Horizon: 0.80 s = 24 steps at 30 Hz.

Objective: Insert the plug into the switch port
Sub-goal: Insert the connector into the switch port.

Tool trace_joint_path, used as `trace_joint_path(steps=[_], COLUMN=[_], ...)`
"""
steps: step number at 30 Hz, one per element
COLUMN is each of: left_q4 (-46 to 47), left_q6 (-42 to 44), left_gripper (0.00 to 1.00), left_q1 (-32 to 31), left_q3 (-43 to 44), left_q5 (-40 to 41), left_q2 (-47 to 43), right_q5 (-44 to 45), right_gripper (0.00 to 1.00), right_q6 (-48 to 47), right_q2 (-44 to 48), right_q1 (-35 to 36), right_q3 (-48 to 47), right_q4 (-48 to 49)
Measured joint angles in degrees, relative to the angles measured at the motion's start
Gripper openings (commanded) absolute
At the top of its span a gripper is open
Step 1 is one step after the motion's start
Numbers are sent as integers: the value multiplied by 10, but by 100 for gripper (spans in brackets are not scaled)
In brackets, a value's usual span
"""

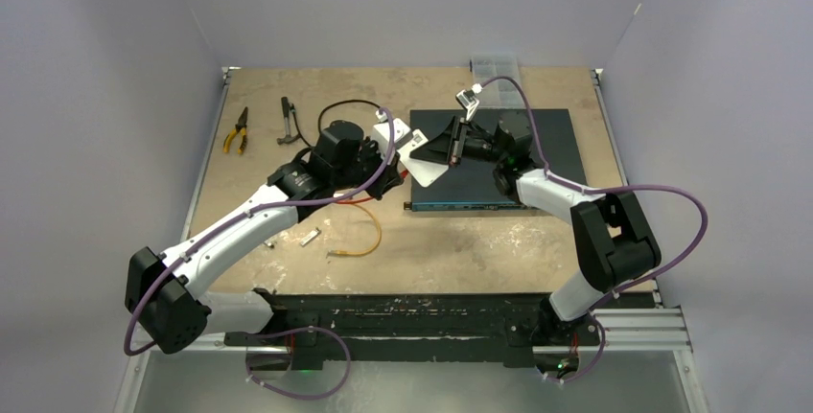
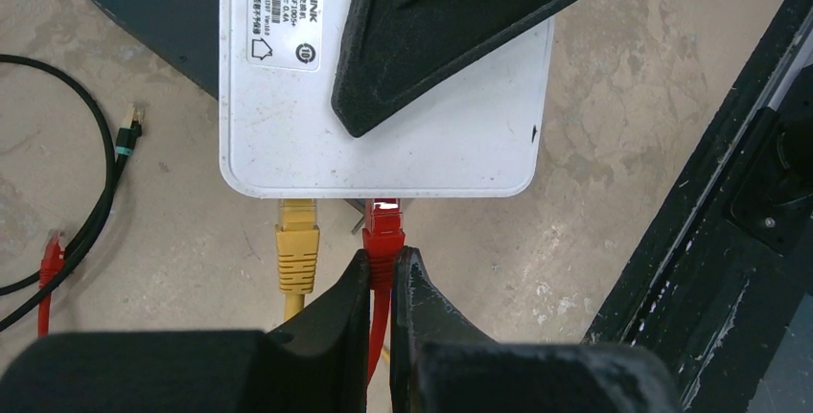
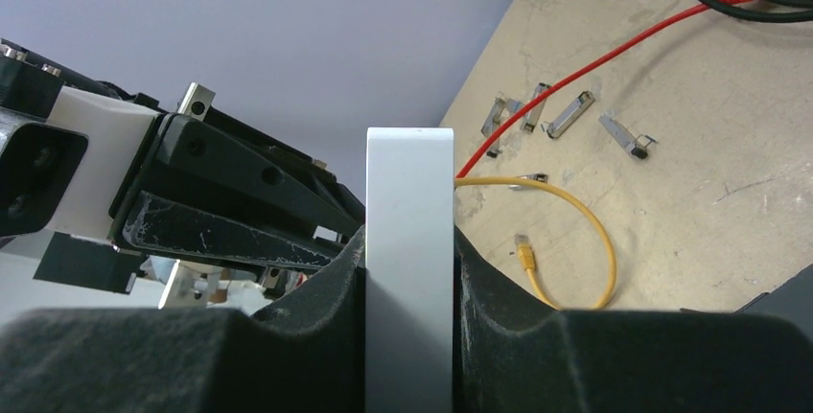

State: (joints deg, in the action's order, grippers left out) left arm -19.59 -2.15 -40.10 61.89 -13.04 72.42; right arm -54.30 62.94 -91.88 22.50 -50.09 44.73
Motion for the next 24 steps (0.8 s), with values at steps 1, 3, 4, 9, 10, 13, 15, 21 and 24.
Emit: trace_joint_path(steps=[1, 3, 4, 9, 10, 13, 15, 21, 24], left_q4=[2, 5, 6, 12, 14, 23, 39, 119, 135], left_q6=[-2, -3, -3, -3, -3, -5, -9, -15, 1], left_gripper=[0, 0, 0, 0, 0, 0, 0, 0, 0], left_q1=[0, 0, 0, 0, -1, -1, 0, -1, -5], left_q3=[0, 0, 0, 0, 0, -1, -7, -59, -71], left_q5=[2, 7, 10, 29, 32, 35, 36, 49, 61], left_q2=[0, 0, 0, 0, 0, 0, 0, -4, -11], right_q5=[3, 7, 9, 21, 24, 30, 37, 62, 65], right_gripper=[0, 0, 0, 0, 0, 0, 0, 0, 0], right_q6=[0, -2, -3, -10, -10, -9, -8, -8, 3], right_q2=[0, 0, 0, 0, 0, 0, 0, -1, -9], right_q1=[0, 0, 0, 2, 3, 3, 3, 2, 2], right_q3=[1, 1, 1, 5, 6, 7, 10, 27, 30], right_q4=[0, 1, 1, 7, 9, 21, 35, 46, 67])
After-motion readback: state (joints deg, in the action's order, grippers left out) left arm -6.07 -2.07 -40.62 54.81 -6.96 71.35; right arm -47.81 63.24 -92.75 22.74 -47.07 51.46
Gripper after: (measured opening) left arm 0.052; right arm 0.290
